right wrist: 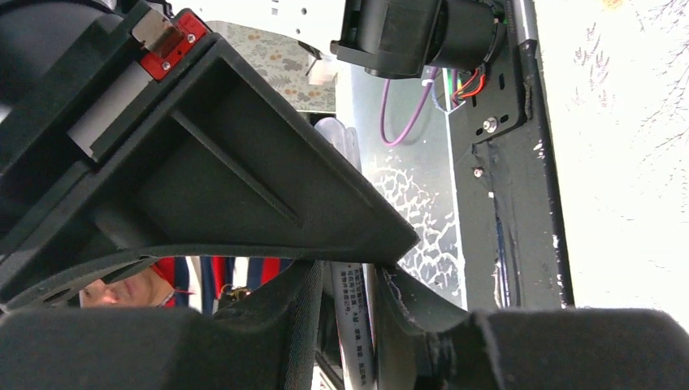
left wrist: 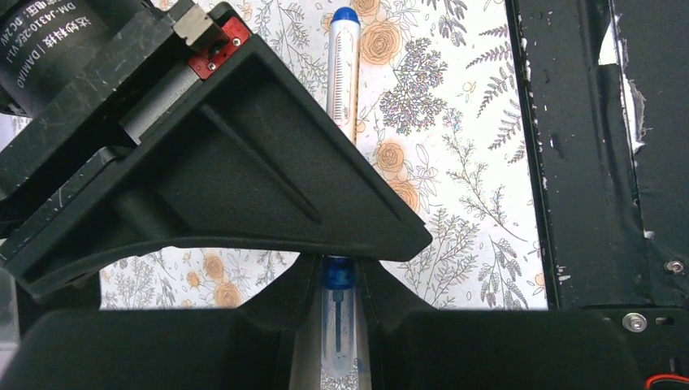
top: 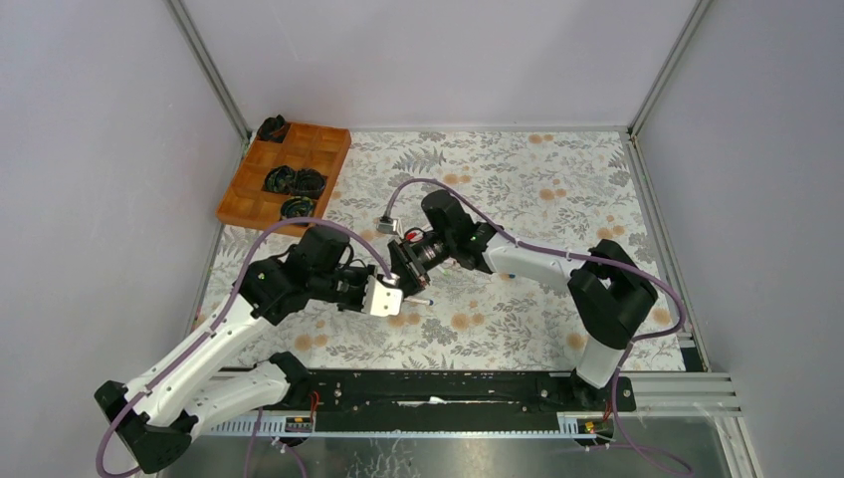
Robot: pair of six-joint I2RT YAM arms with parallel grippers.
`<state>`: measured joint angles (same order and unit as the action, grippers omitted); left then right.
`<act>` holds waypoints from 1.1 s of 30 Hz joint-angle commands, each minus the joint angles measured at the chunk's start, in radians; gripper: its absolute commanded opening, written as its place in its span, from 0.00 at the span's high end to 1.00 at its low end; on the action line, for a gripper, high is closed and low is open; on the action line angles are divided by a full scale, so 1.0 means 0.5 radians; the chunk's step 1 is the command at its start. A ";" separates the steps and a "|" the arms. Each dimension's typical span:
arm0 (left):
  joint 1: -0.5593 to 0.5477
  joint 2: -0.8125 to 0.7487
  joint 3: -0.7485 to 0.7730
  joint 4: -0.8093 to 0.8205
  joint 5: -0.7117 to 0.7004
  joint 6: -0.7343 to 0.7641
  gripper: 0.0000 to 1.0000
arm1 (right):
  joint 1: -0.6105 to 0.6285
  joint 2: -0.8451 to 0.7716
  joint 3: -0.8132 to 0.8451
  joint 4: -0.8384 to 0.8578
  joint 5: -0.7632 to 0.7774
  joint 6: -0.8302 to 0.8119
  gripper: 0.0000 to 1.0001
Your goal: Open the pen caps
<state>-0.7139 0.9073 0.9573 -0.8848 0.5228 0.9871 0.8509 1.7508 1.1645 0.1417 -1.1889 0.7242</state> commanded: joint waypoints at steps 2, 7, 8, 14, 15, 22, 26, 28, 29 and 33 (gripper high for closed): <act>-0.093 0.003 -0.022 0.057 0.000 0.056 1.00 | 0.017 0.020 0.022 0.586 -0.116 0.429 0.67; -0.157 -0.008 -0.042 0.052 -0.099 0.166 0.86 | 0.020 0.075 0.046 0.669 -0.135 0.559 0.94; -0.165 -0.010 -0.044 0.052 -0.116 0.188 0.77 | 0.022 0.085 0.043 0.665 -0.135 0.570 1.00; -0.180 -0.009 -0.065 0.042 -0.223 0.377 0.55 | 0.021 0.097 0.044 0.531 -0.131 0.512 1.00; -0.180 0.004 -0.063 0.036 -0.228 0.393 0.55 | 0.022 0.099 0.052 0.491 -0.122 0.483 1.00; -0.193 0.034 -0.010 0.024 -0.196 0.394 0.80 | 0.021 0.151 0.128 0.186 -0.082 0.294 1.00; -0.220 0.031 -0.012 0.015 -0.196 0.393 0.93 | 0.021 0.176 0.167 0.144 -0.053 0.269 1.00; -0.238 0.029 -0.018 0.015 -0.193 0.375 1.00 | 0.021 0.189 0.188 0.164 -0.023 0.293 1.00; -0.250 0.028 -0.019 0.015 -0.191 0.368 1.00 | 0.021 0.207 0.199 0.185 -0.014 0.312 1.00; -0.295 0.023 -0.035 0.015 -0.206 0.360 1.00 | 0.021 0.281 0.270 0.234 0.036 0.379 1.00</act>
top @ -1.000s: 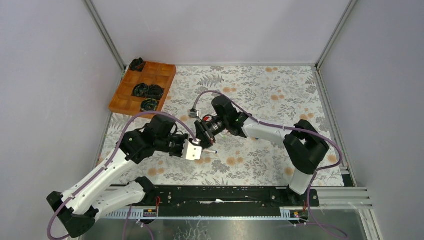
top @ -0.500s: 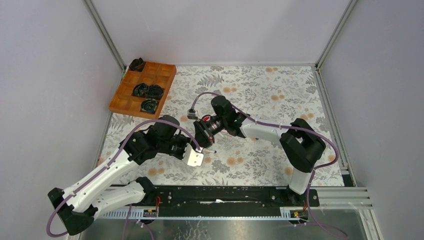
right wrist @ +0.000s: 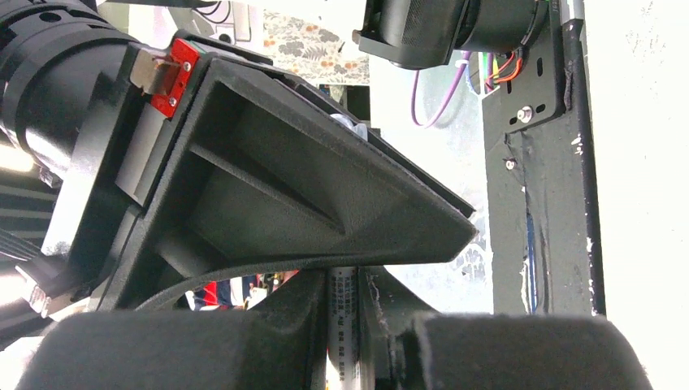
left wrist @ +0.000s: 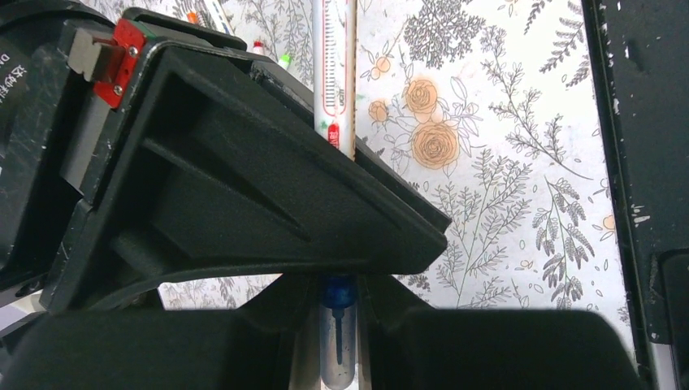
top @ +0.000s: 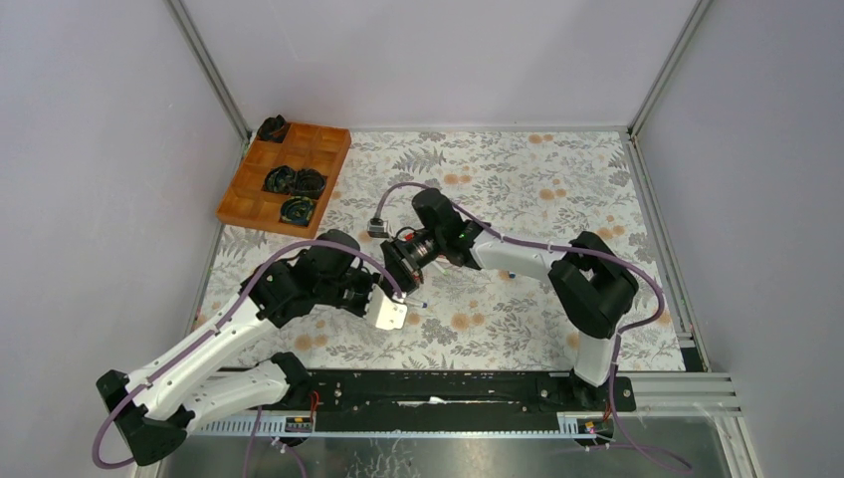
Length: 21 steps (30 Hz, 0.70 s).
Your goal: Open the pen caps
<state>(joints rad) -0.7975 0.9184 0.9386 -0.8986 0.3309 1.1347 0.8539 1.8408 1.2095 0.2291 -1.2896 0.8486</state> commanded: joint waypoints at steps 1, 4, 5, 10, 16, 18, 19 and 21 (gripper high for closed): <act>-0.135 0.004 -0.001 0.042 0.176 0.060 1.00 | 0.016 0.125 0.207 0.053 0.262 0.131 1.00; -0.153 0.038 -0.006 0.062 0.189 0.051 1.00 | 0.015 0.218 0.299 0.056 0.369 0.141 1.00; -0.154 0.054 -0.006 0.075 0.192 0.049 1.00 | 0.012 0.256 0.336 0.028 0.391 0.105 1.00; 0.455 -0.052 -0.070 -0.265 -0.330 0.597 1.00 | 0.001 -0.124 -0.177 -1.090 0.789 -0.760 1.00; 1.501 0.097 -0.008 -0.430 0.314 1.377 1.00 | -0.057 -0.714 -0.865 -0.765 0.906 -0.496 1.00; 1.173 -0.025 -0.122 -0.188 0.187 1.102 1.00 | -0.070 -0.699 -0.745 -0.908 0.912 -0.617 1.00; 1.080 -0.105 -0.168 -0.160 0.159 1.097 1.00 | -0.095 -0.699 -0.700 -0.947 0.906 -0.656 1.00; 0.974 -0.170 -0.220 -0.127 0.130 1.086 1.00 | -0.140 -0.689 -0.639 -0.959 0.850 -0.680 1.00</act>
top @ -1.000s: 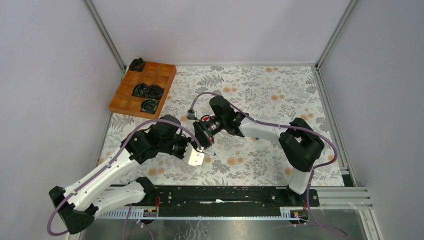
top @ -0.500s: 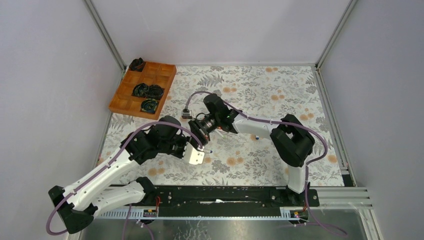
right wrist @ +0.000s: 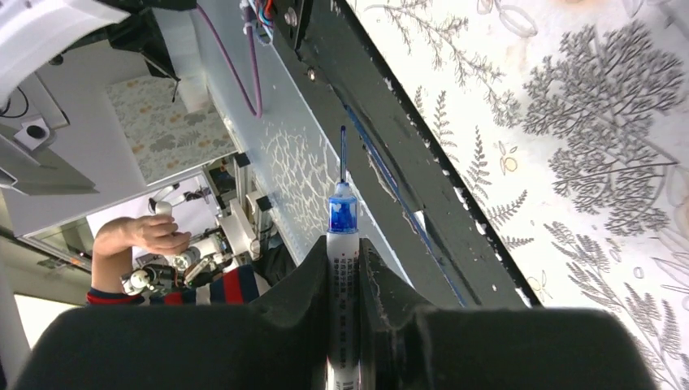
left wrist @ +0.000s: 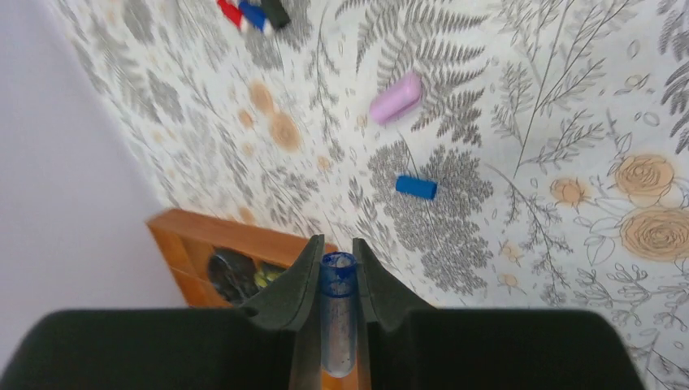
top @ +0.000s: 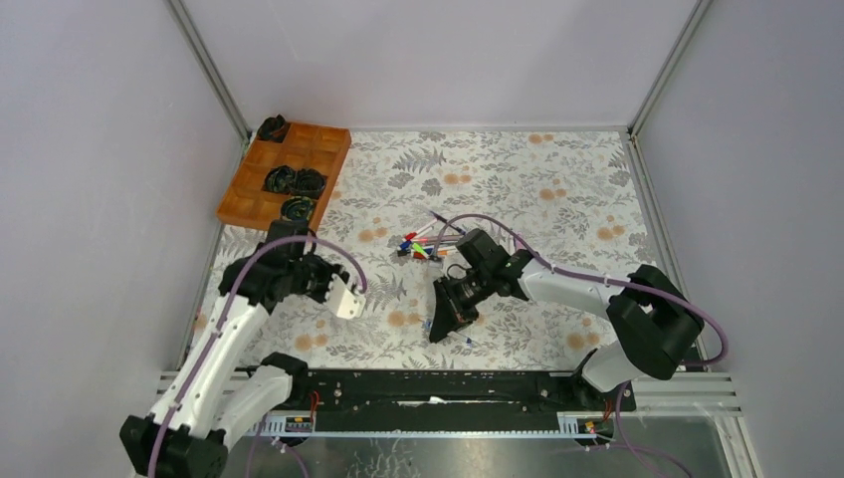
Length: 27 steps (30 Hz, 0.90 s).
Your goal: Open the pen caps
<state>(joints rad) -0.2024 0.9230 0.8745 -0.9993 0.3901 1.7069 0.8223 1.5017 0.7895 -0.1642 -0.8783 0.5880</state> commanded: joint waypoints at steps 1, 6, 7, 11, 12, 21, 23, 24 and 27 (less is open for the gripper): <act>-0.252 -0.177 -0.090 0.088 -0.008 -0.084 1.00 | -0.085 0.000 0.234 -0.184 0.004 -0.187 1.00; -0.296 0.012 0.055 0.156 0.081 -0.488 1.00 | -0.111 0.029 0.271 -0.144 0.085 -0.212 1.00; -0.300 0.078 0.084 0.176 0.076 -0.585 1.00 | -0.133 0.042 0.280 -0.177 0.179 -0.234 1.00; -0.301 0.392 0.211 0.305 0.010 -1.011 1.00 | -0.233 0.049 0.347 -0.349 0.843 -0.280 1.00; -0.301 0.459 0.236 0.352 -0.009 -1.107 1.00 | -0.254 0.035 0.355 -0.360 1.017 -0.271 1.00; -0.212 1.127 0.335 0.823 -0.379 -1.922 0.91 | -0.319 0.091 0.441 -0.280 2.113 -0.270 1.00; -0.151 1.212 0.328 0.900 -0.420 -2.007 0.89 | -0.341 0.152 0.467 -0.260 2.237 -0.290 1.00; -0.128 1.242 0.320 0.931 -0.442 -2.030 0.88 | -0.359 0.183 0.477 -0.241 2.280 -0.303 1.00; -0.091 1.316 0.273 0.999 -0.542 -2.056 0.85 | -0.418 0.285 0.510 -0.182 2.362 -0.331 1.00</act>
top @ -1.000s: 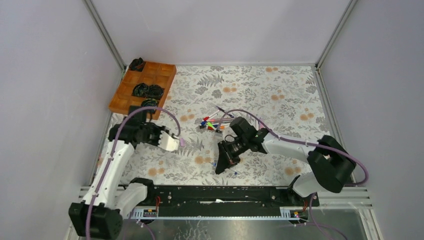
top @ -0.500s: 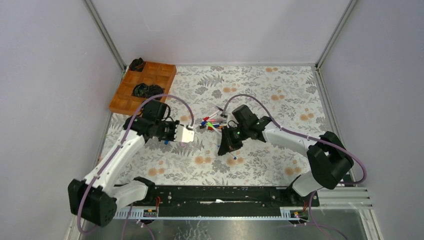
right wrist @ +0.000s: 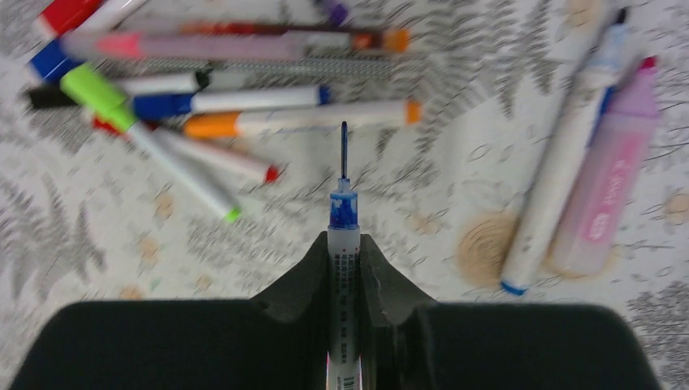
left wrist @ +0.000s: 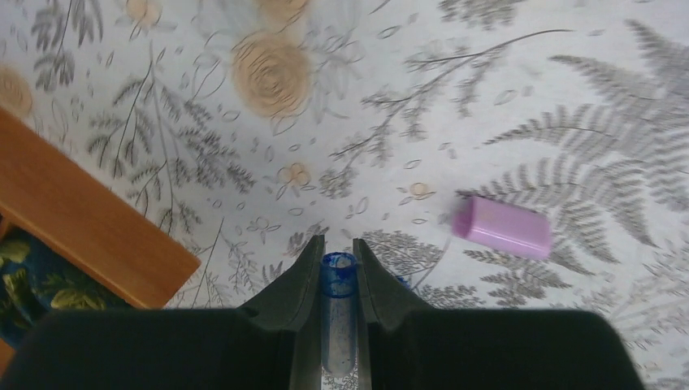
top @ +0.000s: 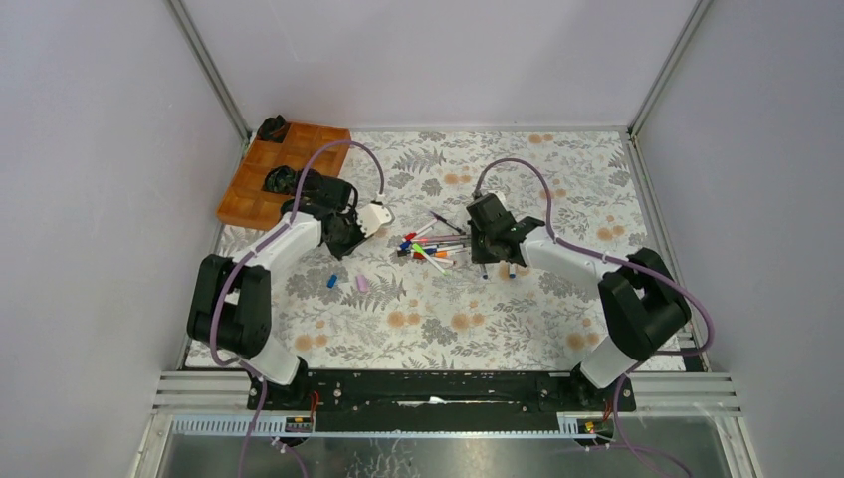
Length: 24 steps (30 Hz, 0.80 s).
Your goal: Open the pen caps
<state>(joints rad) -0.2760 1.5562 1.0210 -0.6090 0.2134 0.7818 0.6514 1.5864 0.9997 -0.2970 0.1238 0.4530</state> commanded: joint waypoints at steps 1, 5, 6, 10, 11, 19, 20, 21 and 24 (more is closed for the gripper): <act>0.058 0.065 -0.041 0.224 -0.198 -0.205 0.84 | -0.089 0.149 0.099 0.104 0.381 -0.074 1.00; 0.058 0.098 -0.100 0.209 -0.168 -0.243 0.76 | -0.125 0.269 0.128 0.167 0.458 -0.116 1.00; 0.058 0.102 -0.111 0.205 -0.164 -0.247 0.74 | -0.131 0.295 0.130 0.183 0.484 -0.123 1.00; 0.058 0.121 -0.140 0.189 -0.150 -0.254 0.68 | -0.174 0.386 0.115 0.265 0.543 -0.171 1.00; 0.058 0.128 -0.138 0.176 -0.135 -0.259 0.66 | -0.186 0.404 0.115 0.276 0.547 -0.179 1.00; 0.058 0.151 -0.077 -0.006 -0.002 -0.281 0.59 | -0.258 0.434 0.025 0.364 0.567 -0.224 0.95; 0.058 0.145 -0.058 -0.031 0.029 -0.290 0.59 | -0.263 0.436 0.018 0.369 0.556 -0.234 0.94; 0.058 0.135 -0.033 -0.061 0.067 -0.307 0.59 | -0.269 0.440 0.014 0.371 0.551 -0.246 0.94; 0.059 0.113 0.034 -0.134 0.183 -0.350 0.59 | -0.277 0.451 0.007 0.379 0.546 -0.265 0.90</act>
<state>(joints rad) -0.2466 1.6238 0.9787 -0.6182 0.2134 0.6456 0.5243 1.7985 1.0161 -0.1318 0.3588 0.3466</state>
